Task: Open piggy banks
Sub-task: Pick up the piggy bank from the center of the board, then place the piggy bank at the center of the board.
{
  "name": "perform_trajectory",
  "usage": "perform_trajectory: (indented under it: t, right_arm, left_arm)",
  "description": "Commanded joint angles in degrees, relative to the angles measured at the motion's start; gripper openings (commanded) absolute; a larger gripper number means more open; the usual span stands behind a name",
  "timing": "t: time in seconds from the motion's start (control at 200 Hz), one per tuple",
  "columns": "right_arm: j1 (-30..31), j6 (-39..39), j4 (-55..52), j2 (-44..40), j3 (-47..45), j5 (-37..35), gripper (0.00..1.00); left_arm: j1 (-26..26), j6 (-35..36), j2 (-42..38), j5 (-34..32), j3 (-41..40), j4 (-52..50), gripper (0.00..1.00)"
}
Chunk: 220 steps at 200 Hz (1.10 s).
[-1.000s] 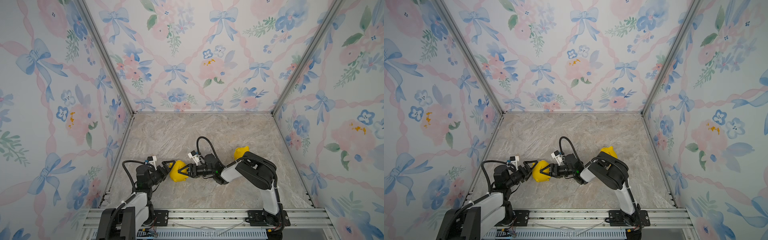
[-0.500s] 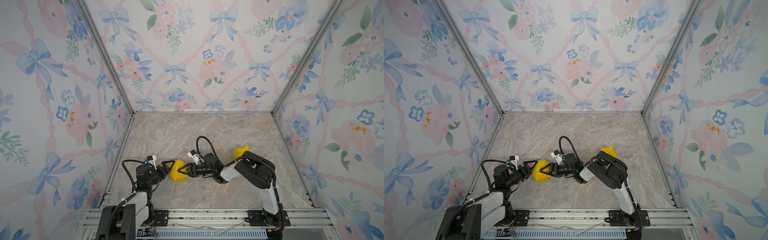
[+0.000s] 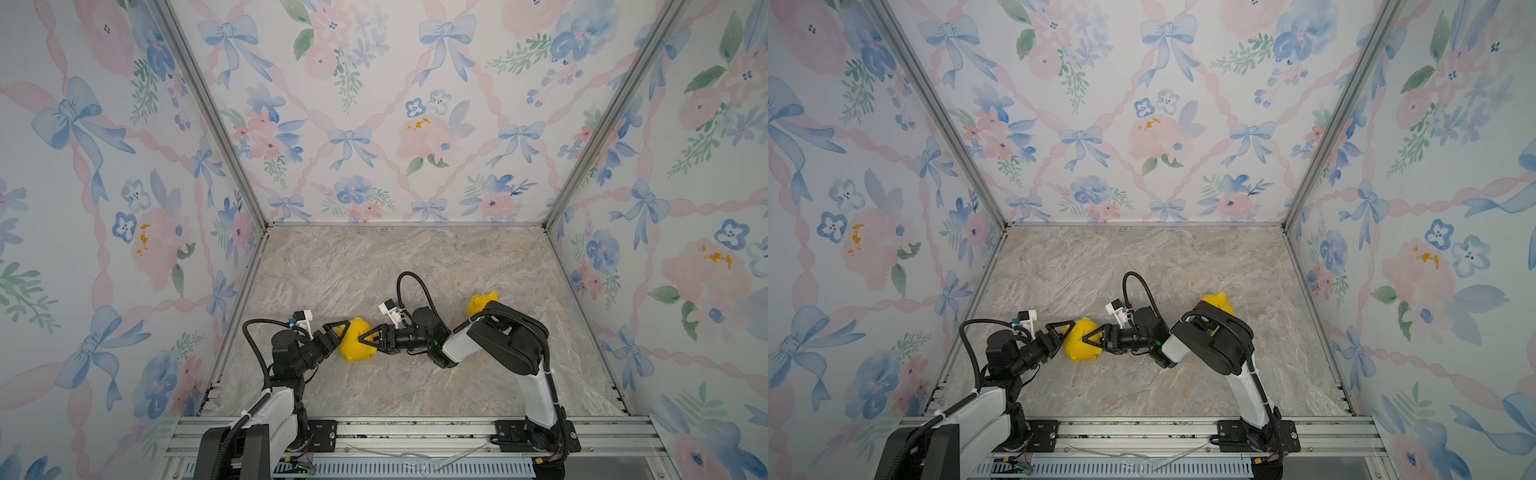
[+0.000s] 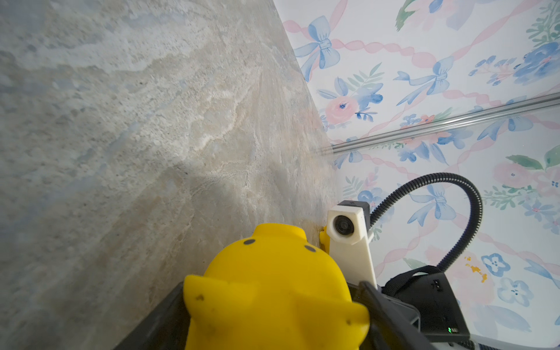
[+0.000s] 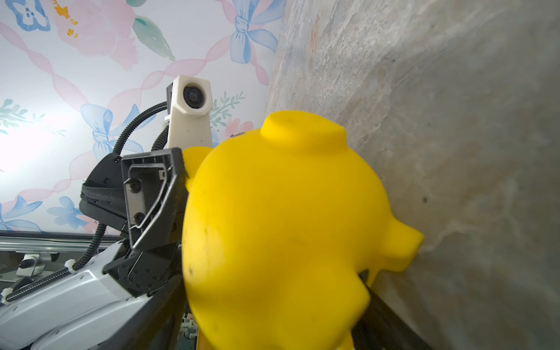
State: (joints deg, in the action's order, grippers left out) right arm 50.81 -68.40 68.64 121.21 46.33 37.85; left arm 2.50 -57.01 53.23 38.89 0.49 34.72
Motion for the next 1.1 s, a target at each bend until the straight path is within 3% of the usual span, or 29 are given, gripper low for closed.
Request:
perform_trajectory:
  t: [0.0,0.44,0.58,0.66,0.765,0.88,0.945,0.975,1.095]
  right_arm:
    - [-1.91,-0.11,-0.34,-0.97,-2.13,-1.03,0.84]
    - [-6.3,4.65,-7.62,-10.47,-6.3,1.4,0.87]
    - [-8.16,11.79,-18.24,-17.1,-6.39,2.13,0.87]
    - [-8.98,18.99,-30.08,-22.1,-5.15,1.22,0.87]
    - [-9.18,31.84,-54.08,-30.15,-0.79,-5.24,0.88]
    - [-9.05,44.12,-70.6,-37.89,3.0,-17.32,0.9]
    - [-9.14,48.08,-76.47,-40.7,4.68,-22.41,0.93]
    - [-9.19,49.0,-78.22,-41.51,5.18,-24.6,0.99]
    - [-9.75,51.96,-84.79,-42.36,8.15,-29.9,0.96]
  left_arm:
    - [-1.5,2.65,-3.07,-1.8,0.07,-4.17,0.74]
    - [-4.21,4.63,-2.28,-5.0,8.58,-10.14,0.72]
    - [-6.03,8.58,-1.91,-7.32,13.71,-16.87,0.72]
    - [-7.27,10.75,-1.58,-9.42,16.79,-20.63,0.72]
    - [-8.91,13.95,-0.47,-12.99,21.2,-26.33,0.71]
    - [-10.84,15.92,0.86,-16.98,24.93,-30.04,0.71]
    - [-12.73,17.11,2.13,-19.9,27.27,-31.83,0.7]
    - [-13.91,17.79,3.01,-21.41,28.42,-32.64,0.7]
    - [-19.26,20.57,8.41,-28.92,34.61,-37.53,0.69]
